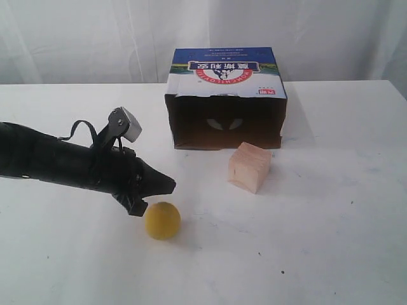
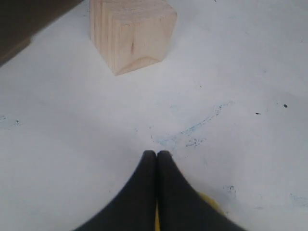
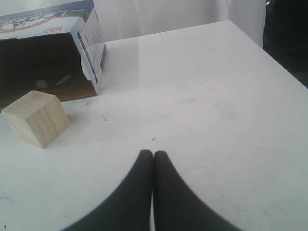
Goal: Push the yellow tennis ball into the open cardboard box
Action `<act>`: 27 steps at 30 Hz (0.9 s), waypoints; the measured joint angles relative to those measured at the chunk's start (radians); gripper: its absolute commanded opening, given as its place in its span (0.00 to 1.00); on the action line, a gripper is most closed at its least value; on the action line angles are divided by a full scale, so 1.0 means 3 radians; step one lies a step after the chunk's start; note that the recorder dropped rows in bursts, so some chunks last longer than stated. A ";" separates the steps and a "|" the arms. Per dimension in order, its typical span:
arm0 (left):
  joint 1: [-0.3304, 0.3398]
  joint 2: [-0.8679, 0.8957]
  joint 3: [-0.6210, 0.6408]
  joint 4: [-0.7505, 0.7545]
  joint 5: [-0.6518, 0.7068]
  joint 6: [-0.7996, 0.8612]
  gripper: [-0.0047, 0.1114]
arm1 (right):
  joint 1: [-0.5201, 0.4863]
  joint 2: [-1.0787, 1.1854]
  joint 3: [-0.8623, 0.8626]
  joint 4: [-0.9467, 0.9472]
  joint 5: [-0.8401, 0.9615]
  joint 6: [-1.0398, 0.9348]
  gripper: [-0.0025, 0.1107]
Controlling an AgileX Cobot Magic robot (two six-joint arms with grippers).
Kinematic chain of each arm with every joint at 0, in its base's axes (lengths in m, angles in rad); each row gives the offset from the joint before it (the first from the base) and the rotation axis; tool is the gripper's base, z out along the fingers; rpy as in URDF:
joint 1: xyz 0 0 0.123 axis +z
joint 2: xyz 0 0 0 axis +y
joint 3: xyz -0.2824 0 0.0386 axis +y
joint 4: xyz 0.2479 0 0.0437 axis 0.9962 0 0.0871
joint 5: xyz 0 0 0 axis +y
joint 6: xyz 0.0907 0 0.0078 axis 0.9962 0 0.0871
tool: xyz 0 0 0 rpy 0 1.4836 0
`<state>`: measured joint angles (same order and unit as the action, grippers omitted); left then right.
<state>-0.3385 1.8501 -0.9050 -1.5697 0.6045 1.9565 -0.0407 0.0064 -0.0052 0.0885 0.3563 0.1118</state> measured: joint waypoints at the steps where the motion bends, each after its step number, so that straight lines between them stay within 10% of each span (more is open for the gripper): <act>1: 0.0000 0.0000 0.0000 0.0000 0.0000 0.0000 0.04 | 0.0000 0.0000 0.0000 0.0000 0.0000 0.0000 0.02; 27: 0.0347 -0.1446 0.1330 0.1456 0.0471 -0.2287 0.04 | 0.0000 0.0000 0.0000 0.0000 0.0000 0.0000 0.02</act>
<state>-0.2345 1.4162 -0.5059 -1.1328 0.7459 1.2704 -0.0407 0.0064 -0.0052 0.0885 0.3563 0.1118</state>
